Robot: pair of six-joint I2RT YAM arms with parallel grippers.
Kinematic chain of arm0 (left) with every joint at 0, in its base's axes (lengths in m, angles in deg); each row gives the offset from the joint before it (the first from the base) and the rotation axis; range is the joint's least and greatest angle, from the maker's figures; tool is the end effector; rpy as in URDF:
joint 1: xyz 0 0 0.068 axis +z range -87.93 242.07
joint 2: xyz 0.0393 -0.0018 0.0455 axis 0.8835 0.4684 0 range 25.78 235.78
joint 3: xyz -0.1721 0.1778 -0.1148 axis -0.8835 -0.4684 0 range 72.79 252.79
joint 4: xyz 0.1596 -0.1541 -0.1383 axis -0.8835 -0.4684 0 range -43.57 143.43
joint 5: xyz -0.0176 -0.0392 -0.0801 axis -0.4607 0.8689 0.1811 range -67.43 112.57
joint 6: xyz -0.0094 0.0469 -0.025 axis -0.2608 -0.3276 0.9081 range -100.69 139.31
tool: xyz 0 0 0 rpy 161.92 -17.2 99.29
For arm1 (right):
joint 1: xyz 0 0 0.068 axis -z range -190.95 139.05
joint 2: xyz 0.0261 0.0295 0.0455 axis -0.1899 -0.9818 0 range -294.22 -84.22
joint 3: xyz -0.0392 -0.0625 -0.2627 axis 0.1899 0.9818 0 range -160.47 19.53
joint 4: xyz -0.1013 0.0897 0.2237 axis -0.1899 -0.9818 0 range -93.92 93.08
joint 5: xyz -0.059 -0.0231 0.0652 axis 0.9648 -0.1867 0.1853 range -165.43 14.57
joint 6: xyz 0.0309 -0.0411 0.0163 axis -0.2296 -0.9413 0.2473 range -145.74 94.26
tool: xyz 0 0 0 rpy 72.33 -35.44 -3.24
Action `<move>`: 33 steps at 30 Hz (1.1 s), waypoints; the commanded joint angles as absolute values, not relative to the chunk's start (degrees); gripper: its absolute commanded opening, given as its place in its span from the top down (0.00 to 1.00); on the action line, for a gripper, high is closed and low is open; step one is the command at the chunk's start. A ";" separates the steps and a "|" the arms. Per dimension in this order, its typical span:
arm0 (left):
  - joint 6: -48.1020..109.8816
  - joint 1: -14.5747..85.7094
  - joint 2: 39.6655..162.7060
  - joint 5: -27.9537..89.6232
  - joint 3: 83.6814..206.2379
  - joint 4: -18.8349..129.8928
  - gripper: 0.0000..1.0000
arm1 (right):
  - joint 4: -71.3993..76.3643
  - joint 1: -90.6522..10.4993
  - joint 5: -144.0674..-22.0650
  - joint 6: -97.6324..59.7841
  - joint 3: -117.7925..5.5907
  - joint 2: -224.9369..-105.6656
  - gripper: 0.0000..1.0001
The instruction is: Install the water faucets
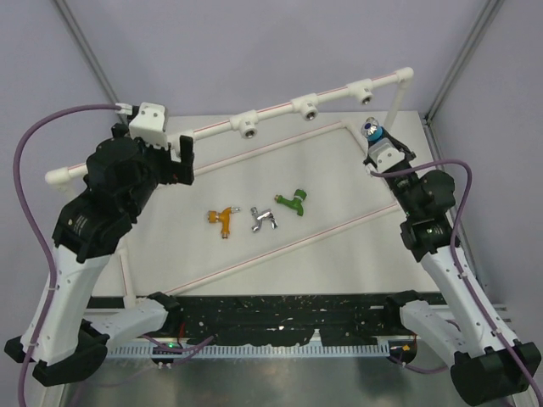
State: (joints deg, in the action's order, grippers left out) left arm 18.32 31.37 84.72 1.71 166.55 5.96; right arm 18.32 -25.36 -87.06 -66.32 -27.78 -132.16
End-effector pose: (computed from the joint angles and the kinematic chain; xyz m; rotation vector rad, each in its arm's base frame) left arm 0.1401 -0.0684 0.5052 0.2307 1.7620 -0.0479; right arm 0.1862 0.0553 0.3943 -0.7605 1.0855 -0.2547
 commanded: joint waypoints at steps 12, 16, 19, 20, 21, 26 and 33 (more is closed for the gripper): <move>38.91 33.50 83.61 -0.53 162.53 2.27 0.04 | 40.96 -16.93 -93.09 -68.28 -24.24 -137.30 0.95; 39.17 33.76 83.70 -2.91 163.58 2.36 0.00 | 42.97 -14.30 -98.53 -65.74 -23.89 -138.71 0.95; 43.03 35.61 82.21 -1.95 160.70 3.32 0.00 | 43.68 -11.83 -103.62 -62.84 -25.11 -140.29 0.95; 44.00 36.39 81.42 -0.64 159.64 4.02 0.00 | 43.86 -11.83 -104.25 -62.48 -25.46 -140.99 0.95; 45.14 36.92 80.37 0.50 158.41 4.81 0.00 | 44.12 -11.74 -104.69 -62.13 -25.81 -141.26 0.95; 46.90 38.34 78.16 1.66 158.12 5.09 0.00 | 43.95 -9.98 -106.36 -60.55 -26.17 -141.88 0.95; 44.54 38.34 77.02 -1.94 160.77 1.83 0.00 | 42.98 -9.98 -105.84 -59.84 -25.64 -140.56 0.95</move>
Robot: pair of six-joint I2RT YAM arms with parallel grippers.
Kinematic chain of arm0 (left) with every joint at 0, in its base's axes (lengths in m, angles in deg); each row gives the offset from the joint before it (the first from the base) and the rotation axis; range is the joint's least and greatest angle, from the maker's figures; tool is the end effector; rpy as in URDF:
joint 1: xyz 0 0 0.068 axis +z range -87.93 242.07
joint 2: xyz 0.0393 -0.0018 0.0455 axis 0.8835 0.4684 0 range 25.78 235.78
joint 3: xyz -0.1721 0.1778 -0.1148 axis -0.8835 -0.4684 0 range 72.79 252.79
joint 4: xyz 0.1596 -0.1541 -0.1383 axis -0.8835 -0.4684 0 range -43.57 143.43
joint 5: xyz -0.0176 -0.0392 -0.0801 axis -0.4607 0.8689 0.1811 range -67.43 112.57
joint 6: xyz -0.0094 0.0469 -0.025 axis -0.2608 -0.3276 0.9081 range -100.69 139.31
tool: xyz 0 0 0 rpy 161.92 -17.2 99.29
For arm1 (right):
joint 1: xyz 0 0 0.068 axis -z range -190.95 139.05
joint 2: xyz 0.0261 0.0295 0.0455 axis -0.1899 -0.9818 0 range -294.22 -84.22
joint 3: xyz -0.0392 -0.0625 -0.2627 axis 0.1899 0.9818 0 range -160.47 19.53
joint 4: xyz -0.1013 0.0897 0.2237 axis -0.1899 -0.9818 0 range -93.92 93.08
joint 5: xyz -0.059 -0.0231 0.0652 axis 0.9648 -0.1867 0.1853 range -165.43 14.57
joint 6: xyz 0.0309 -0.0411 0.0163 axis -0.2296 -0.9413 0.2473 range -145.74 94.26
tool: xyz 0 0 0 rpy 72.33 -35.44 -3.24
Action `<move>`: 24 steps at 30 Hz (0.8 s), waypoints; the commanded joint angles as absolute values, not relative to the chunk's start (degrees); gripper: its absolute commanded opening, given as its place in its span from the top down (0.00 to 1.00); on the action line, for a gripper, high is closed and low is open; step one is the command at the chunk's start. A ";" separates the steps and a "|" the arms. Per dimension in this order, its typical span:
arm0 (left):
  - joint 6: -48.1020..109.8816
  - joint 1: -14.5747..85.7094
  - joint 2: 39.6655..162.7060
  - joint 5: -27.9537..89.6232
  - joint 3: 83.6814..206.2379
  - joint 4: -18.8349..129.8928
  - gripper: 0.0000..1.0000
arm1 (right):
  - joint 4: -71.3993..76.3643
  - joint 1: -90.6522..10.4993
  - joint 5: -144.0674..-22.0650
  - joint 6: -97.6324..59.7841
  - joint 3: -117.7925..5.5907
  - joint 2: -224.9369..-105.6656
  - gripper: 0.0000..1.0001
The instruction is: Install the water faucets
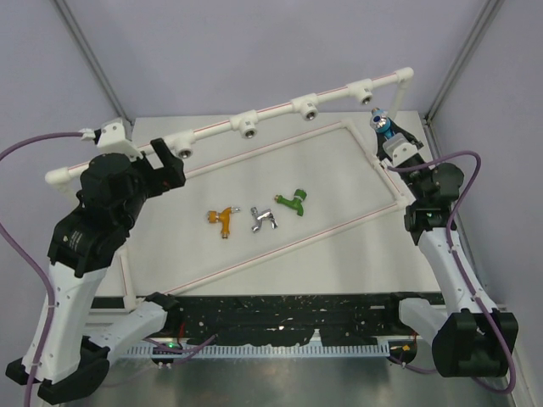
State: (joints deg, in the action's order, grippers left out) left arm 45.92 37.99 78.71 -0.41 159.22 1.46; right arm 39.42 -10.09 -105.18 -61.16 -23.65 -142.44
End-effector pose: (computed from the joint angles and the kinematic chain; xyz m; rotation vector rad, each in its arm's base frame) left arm 0.1274 -0.0417 0.4754 -0.3124 1.8468 -0.2309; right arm 0.2311 0.0143 0.3705 -0.7808 0.9805 -0.2374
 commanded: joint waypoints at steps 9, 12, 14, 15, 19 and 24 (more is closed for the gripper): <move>39.80 38.34 82.37 -19.34 176.66 -14.15 0.00 | 43.95 -9.98 -105.40 -58.96 -24.50 -140.47 0.95; 38.03 39.21 84.66 -21.81 177.21 -15.04 0.00 | 44.56 -9.98 -105.40 -58.79 -24.59 -140.73 0.95; 37.94 41.31 86.07 -20.15 177.12 -15.83 0.00 | 44.91 -9.98 -105.40 -58.79 -24.94 -140.82 0.95; 38.03 42.63 86.68 -19.01 176.94 -15.83 0.00 | 45.00 -9.98 -105.40 -58.79 -24.85 -140.74 0.95; 38.64 46.33 87.39 -16.02 173.96 -13.12 0.00 | 44.04 -9.98 -105.75 -60.28 -25.12 -140.30 0.95; 38.82 48.35 87.39 -12.94 170.53 -9.33 0.06 | 42.81 -9.98 -107.77 -62.74 -25.55 -140.91 0.95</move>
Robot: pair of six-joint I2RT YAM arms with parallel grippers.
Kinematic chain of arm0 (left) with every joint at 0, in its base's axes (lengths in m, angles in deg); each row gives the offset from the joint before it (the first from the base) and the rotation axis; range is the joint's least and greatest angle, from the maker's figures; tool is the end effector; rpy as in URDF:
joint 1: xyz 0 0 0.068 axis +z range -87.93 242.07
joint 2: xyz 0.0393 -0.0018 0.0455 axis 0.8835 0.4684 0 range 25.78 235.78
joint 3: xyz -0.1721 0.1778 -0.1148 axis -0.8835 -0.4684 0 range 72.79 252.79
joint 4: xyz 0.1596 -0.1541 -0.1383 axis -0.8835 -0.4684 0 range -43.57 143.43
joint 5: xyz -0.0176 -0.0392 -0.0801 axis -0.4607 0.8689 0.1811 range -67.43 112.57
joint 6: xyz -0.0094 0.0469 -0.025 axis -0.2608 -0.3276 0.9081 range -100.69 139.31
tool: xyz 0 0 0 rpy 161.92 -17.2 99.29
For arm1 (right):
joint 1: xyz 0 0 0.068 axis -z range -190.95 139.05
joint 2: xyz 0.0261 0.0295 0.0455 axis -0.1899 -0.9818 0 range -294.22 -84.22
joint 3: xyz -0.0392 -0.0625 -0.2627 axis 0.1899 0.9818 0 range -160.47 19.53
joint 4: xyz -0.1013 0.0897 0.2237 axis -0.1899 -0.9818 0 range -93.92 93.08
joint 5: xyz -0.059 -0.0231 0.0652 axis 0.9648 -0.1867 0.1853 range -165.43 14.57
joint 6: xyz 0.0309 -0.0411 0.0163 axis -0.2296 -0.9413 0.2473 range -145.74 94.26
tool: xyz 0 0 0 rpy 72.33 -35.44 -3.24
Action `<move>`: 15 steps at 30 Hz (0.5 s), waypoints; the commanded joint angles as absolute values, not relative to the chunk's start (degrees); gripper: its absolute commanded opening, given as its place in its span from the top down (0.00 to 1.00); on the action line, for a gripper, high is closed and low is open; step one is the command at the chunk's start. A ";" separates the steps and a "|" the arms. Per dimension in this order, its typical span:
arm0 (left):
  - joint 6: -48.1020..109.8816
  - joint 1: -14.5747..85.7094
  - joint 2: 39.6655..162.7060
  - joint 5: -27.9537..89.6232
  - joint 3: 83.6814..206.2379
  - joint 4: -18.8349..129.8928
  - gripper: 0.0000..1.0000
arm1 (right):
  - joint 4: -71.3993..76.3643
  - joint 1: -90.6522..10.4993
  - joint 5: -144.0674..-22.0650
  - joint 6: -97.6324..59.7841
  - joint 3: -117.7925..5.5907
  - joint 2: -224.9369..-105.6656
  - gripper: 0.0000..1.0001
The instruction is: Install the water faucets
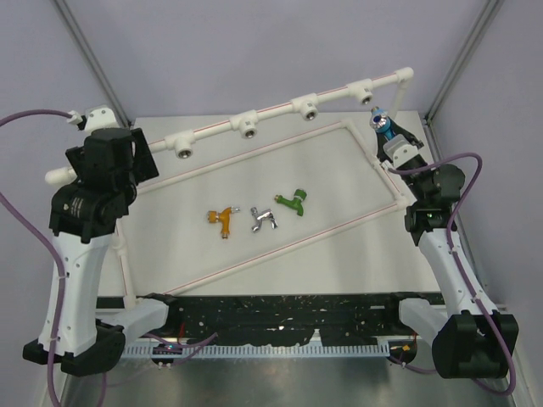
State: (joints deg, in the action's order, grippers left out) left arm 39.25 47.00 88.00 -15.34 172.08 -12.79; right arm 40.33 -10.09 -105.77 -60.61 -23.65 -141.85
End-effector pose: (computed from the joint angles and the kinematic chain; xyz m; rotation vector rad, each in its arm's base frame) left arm 0.1461 -0.0167 0.4928 -0.4730 1.9192 0.2925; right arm 0.2277 0.0146 0.3741 -0.7796 0.9553 -0.2326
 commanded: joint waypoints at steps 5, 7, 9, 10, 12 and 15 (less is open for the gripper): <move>39.44 49.15 87.13 -12.49 167.89 -7.58 0.19 | 42.02 -9.98 -110.75 -66.60 -26.87 -142.67 0.95; 39.44 49.41 87.04 -12.58 167.36 -7.13 0.28 | 40.62 -10.07 -111.02 -69.84 -27.22 -143.11 0.95; 39.26 49.32 86.60 -12.41 166.92 -6.78 0.39 | 41.04 -10.07 -110.24 -72.57 -26.88 -142.93 0.95; 39.09 49.32 86.51 -12.67 166.57 -6.34 0.45 | 41.48 -10.07 -110.06 -72.85 -26.70 -142.84 0.95; 38.56 49.41 86.16 -13.55 166.04 -6.17 0.62 | 40.43 -10.07 -109.70 -74.43 -26.78 -142.58 0.95; 37.86 49.32 85.90 -14.52 165.60 -6.08 0.84 | 40.35 -9.90 -110.23 -73.91 -27.14 -142.23 0.95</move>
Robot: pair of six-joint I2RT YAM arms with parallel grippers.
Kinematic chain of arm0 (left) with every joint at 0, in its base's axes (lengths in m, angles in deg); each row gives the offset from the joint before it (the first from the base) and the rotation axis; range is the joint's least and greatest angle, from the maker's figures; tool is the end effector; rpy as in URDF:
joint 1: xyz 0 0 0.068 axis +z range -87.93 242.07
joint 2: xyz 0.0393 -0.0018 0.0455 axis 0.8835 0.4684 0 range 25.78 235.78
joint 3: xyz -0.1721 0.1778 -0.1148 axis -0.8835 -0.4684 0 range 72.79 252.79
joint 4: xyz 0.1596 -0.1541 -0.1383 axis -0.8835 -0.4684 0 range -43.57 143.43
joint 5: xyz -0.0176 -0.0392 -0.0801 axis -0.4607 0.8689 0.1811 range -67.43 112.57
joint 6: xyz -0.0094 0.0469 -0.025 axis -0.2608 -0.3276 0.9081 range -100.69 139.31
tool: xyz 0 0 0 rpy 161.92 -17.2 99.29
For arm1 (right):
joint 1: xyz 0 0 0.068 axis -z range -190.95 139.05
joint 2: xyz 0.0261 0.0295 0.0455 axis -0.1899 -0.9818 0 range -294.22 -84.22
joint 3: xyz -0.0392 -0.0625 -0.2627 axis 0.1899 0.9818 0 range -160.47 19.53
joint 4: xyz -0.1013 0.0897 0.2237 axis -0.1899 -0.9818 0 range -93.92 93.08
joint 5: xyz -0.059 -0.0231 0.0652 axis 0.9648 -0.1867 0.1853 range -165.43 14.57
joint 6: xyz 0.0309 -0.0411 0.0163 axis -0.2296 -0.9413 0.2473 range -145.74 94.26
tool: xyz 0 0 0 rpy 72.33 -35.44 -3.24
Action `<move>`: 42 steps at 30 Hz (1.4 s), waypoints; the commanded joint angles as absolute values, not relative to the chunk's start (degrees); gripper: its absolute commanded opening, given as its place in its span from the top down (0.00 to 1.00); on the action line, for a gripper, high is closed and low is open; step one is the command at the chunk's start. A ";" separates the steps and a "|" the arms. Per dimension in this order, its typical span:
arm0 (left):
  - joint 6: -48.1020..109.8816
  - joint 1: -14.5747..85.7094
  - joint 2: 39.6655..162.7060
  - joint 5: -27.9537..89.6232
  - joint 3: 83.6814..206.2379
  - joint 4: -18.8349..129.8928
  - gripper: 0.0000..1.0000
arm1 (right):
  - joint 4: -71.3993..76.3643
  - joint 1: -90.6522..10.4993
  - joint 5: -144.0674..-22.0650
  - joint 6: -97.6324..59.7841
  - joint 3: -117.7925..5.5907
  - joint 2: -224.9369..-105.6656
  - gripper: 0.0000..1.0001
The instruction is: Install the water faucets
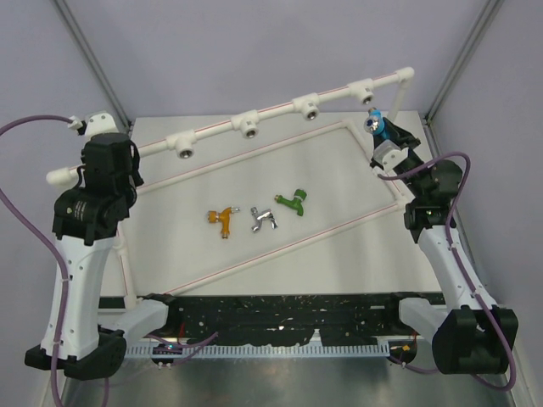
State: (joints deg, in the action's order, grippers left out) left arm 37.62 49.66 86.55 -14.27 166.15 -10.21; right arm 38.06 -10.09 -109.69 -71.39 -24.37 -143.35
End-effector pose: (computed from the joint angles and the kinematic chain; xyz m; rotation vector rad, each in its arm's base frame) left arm 0.1540 -0.0120 0.4734 -0.4737 1.9558 0.3392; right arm 0.2343 0.0166 0.3687 -0.9324 0.8983 -0.3299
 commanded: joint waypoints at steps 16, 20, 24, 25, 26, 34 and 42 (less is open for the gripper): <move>36.71 49.41 85.02 -14.52 163.58 -5.99 1.00 | 58.09 -8.05 -116.73 -62.30 -28.45 -150.40 0.95; 36.54 49.32 84.75 -13.90 163.58 -5.90 1.00 | 59.33 -8.05 -117.00 -63.00 -28.72 -151.63 0.95; 36.36 49.41 84.32 -14.08 163.67 -5.81 1.00 | 59.33 -8.05 -117.44 -63.18 -29.51 -152.42 0.94; 36.36 49.32 84.23 -14.08 163.67 -5.81 1.00 | 59.24 -8.05 -117.52 -63.35 -29.60 -152.60 0.95; 36.27 49.41 84.14 -14.08 163.76 -5.81 1.00 | 58.20 -8.05 -117.52 -64.49 -29.77 -152.86 0.95; 36.19 49.41 84.05 -14.16 163.67 -5.90 1.00 | 57.31 -7.00 -116.82 -66.17 -28.46 -154.62 0.95; 36.10 49.41 83.96 -13.64 163.93 -6.16 1.00 | 57.22 -6.12 -116.64 -66.25 -27.31 -155.76 0.95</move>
State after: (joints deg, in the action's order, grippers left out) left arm 35.71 49.55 84.89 -14.48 163.68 -7.17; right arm 55.17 -6.44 -117.60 -65.11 -27.16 -155.11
